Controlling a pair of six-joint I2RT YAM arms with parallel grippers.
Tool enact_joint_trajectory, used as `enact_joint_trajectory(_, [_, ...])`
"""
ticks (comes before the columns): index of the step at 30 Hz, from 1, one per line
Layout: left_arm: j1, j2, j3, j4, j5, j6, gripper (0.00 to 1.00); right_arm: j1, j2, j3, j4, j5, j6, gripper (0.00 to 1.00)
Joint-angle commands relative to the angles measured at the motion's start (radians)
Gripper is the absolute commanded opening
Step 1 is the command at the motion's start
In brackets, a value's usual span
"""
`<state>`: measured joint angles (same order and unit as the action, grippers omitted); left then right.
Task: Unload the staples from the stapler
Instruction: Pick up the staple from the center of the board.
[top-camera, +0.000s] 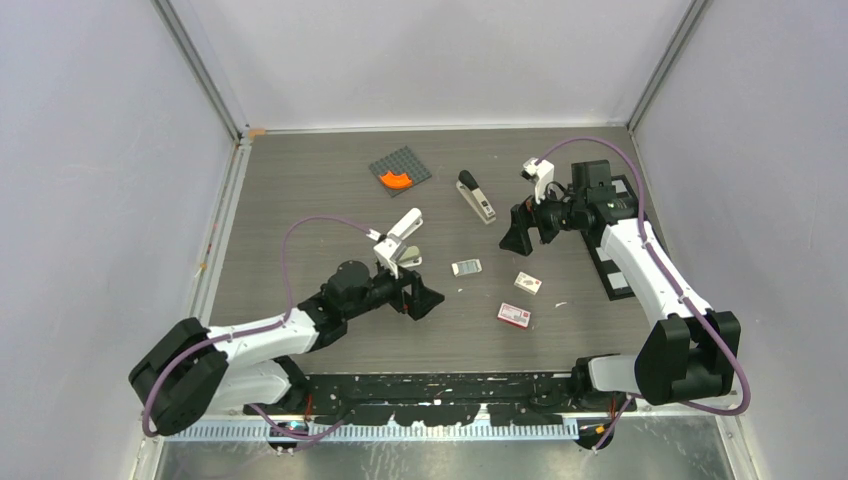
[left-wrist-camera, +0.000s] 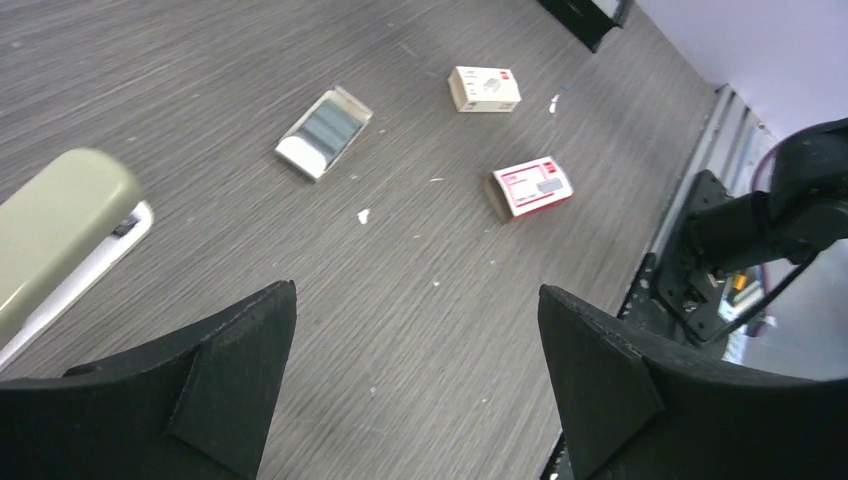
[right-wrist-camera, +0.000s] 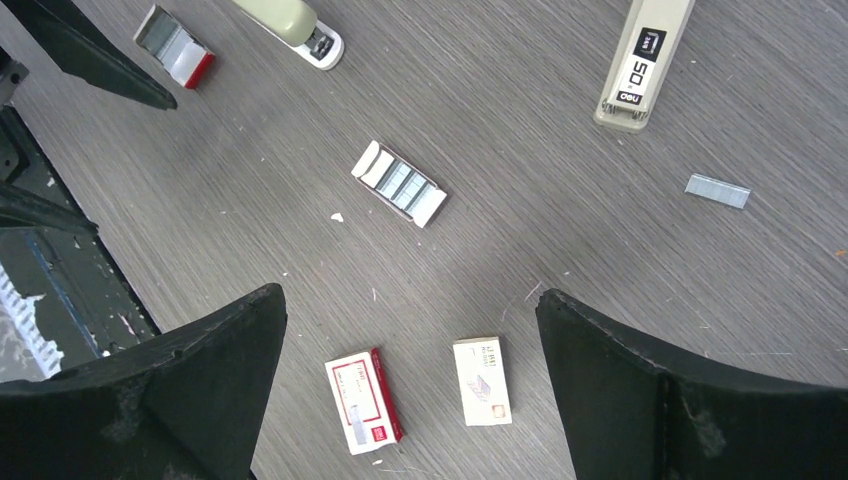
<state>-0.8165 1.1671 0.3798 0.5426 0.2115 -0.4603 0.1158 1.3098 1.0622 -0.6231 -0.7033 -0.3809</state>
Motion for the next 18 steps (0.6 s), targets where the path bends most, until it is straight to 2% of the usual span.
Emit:
enact_joint_trajectory(1, [-0.003,-0.104,-0.076,0.094,-0.13,0.058,0.93,-0.003,0.005,0.033,0.003,0.005,-0.036,1.0])
enact_joint_trajectory(5, [-0.003,-0.2,-0.103,0.026,-0.181,0.081,1.0,-0.005,0.009,0.031,-0.017,0.039,-0.103,1.0])
enact_joint_trajectory(9, [-0.003,-0.248,-0.119,-0.013,-0.19,0.088,1.0,-0.004,0.011,0.022,-0.071,0.054,-0.289,0.99])
enact_joint_trajectory(12, [-0.003,-0.283,-0.129,-0.046,-0.197,0.1,1.0,-0.004,0.012,0.027,-0.083,0.05,-0.34,1.0])
enact_joint_trajectory(15, [-0.003,-0.324,-0.132,-0.09,-0.198,0.1,1.0,-0.005,0.034,0.062,-0.143,-0.01,-0.39,1.0])
enact_joint_trajectory(18, [-0.003,-0.375,-0.119,-0.169,-0.192,0.098,1.0,-0.004,0.074,0.107,-0.257,-0.073,-0.527,1.0])
